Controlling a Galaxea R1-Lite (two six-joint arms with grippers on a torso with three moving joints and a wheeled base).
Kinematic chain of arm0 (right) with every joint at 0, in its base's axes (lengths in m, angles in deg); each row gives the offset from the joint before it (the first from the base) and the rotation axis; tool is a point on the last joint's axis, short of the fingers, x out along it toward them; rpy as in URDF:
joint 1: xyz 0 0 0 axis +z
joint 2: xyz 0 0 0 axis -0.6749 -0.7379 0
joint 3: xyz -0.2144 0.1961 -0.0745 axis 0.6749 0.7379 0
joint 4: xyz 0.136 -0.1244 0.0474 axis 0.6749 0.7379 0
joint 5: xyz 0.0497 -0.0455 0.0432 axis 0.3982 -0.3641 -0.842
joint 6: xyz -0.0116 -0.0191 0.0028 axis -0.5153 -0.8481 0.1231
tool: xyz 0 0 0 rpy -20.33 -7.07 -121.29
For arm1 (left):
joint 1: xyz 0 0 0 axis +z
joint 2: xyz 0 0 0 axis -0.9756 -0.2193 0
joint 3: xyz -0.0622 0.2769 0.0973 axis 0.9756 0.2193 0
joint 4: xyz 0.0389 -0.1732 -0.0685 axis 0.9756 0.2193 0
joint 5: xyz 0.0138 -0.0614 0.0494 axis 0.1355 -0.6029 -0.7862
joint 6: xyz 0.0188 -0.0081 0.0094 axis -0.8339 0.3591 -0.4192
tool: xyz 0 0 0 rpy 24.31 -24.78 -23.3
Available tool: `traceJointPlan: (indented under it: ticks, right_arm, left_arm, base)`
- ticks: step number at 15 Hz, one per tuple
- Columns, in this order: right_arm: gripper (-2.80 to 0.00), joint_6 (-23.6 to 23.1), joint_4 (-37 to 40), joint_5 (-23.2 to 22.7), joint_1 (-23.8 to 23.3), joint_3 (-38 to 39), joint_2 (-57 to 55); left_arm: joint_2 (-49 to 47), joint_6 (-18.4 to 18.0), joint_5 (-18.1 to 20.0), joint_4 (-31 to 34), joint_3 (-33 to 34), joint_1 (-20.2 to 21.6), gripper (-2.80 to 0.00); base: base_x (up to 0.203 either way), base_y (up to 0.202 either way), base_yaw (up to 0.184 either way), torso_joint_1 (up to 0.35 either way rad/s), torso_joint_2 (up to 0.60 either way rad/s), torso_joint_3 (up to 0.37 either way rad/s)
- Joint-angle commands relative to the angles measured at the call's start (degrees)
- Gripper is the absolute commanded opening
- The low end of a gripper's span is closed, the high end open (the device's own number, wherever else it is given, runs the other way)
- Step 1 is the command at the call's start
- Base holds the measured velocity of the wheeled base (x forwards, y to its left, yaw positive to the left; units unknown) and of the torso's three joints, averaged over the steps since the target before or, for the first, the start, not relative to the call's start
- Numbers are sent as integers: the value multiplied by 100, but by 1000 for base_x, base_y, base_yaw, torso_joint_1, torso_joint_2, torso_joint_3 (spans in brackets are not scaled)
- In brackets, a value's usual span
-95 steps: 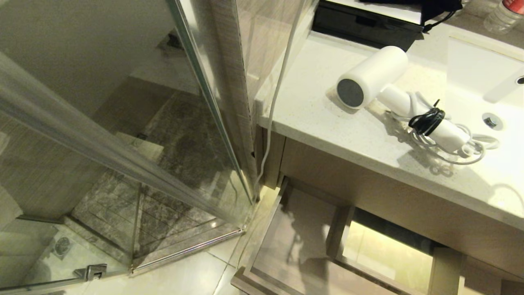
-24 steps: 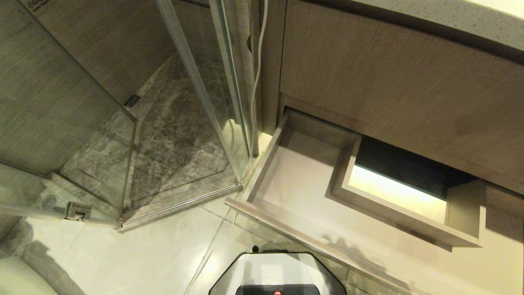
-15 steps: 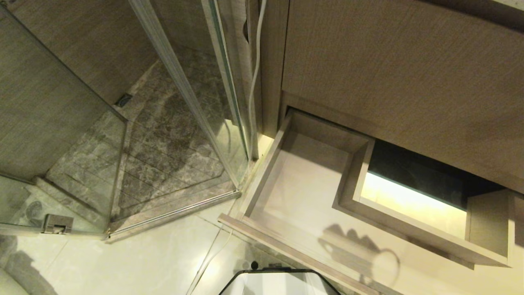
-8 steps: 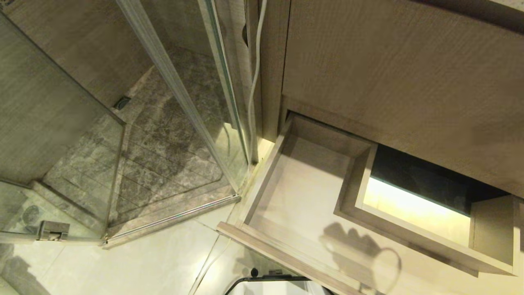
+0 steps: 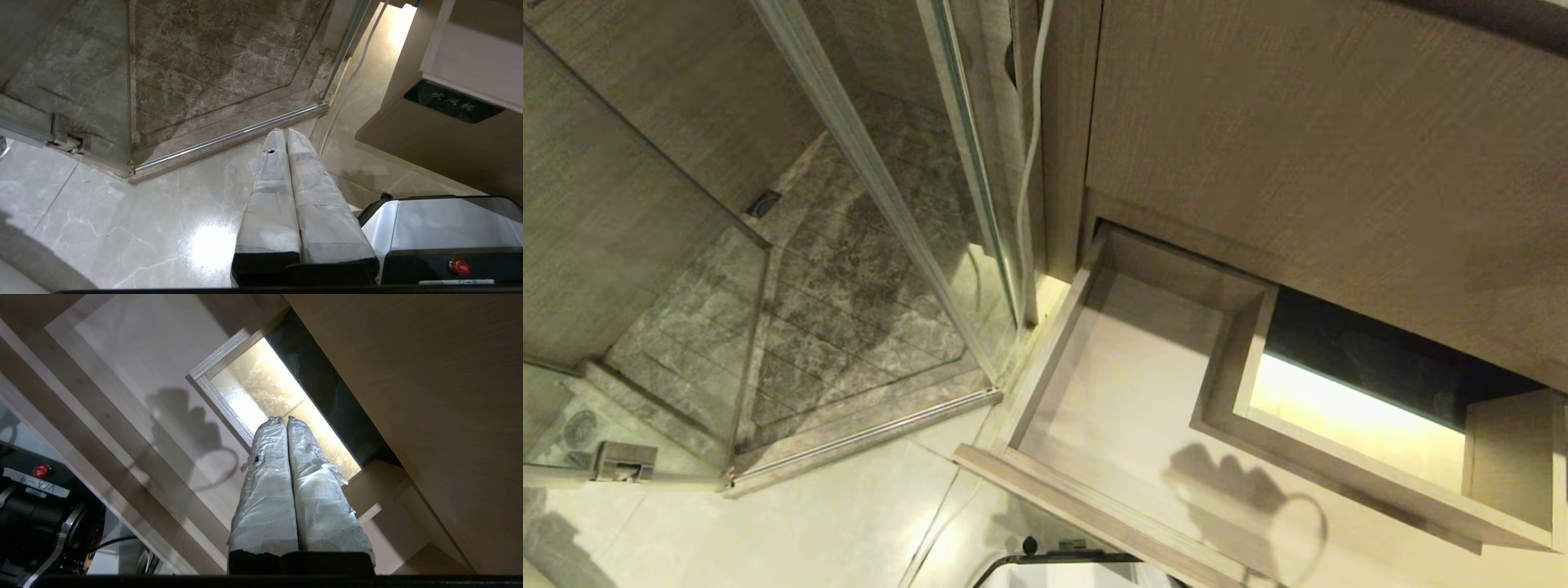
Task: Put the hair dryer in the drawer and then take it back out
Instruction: Close the drawer
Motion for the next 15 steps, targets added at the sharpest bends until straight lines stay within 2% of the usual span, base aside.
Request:
traceJointPlan:
  ticks: [1, 9, 15]
  right_arm:
    - [-280, -18, 20, -3, 4, 19, 10]
    - [-280, -18, 12, -3, 4, 19, 10]
    - [-280, -18, 20, -3, 4, 28, 50]
  left_arm:
    - [-5, -5, 0, -4, 2, 1, -280]
    - [0, 2, 0, -4, 2, 1, -280]
    - [0, 2, 0, -4, 2, 1, -280]
  base:
    - [0, 0, 0, -226, 280, 116]
    - [0, 0, 0, -113, 347, 236]
    - [0, 0, 0, 64, 147, 187]
